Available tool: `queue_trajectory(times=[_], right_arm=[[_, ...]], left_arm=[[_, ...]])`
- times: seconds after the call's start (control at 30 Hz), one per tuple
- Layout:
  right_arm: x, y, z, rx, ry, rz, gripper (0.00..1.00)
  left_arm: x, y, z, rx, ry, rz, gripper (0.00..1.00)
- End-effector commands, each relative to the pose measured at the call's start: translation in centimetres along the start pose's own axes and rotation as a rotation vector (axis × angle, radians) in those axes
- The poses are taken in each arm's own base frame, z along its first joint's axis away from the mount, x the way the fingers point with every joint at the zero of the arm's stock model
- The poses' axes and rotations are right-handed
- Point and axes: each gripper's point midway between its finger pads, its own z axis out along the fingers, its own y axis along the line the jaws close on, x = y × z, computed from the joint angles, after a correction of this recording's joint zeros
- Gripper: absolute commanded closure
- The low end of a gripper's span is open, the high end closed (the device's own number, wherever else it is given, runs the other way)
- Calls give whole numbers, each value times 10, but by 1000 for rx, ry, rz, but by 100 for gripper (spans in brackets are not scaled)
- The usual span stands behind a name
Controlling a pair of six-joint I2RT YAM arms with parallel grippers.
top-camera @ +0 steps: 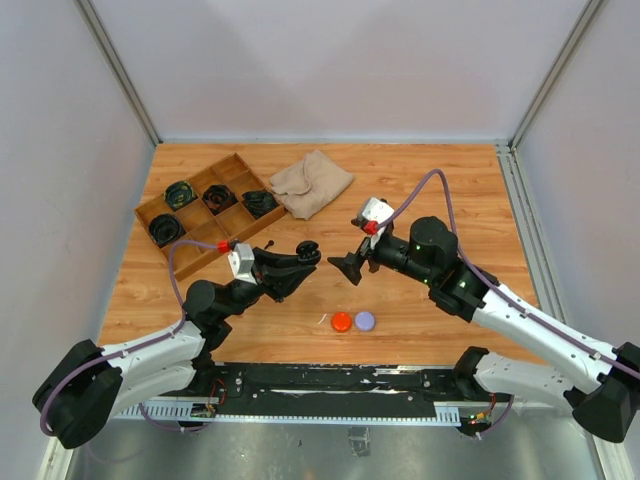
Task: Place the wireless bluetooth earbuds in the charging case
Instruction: Place the earbud in the charging case, then adjust the charging case.
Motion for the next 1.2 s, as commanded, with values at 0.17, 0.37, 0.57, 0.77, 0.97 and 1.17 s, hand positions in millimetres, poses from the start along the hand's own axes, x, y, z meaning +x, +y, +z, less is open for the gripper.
queue_trajectory(times=[0.17, 0.37, 0.57, 0.77, 0.97, 1.17], right_arm=[[-10, 34, -13, -326, -115, 133, 10], [-10, 52, -11, -461, -153, 184, 20], [-12, 60, -8, -525, -193, 213, 34], [-16, 64, -6, -564, -229, 243, 53], [-18, 69, -6, -600, -250, 263, 61], [-22, 72, -6, -632, -273, 286, 68]], left_arm=[[-11, -14, 3, 83, -26, 19, 100], [-16, -21, 6, 124, -41, -2, 100], [-23, -26, 8, 148, -57, -10, 100], [-29, -31, 8, 167, -78, -26, 100], [-36, -36, 7, 186, -104, -36, 100], [-42, -39, 6, 197, -126, -48, 100]])
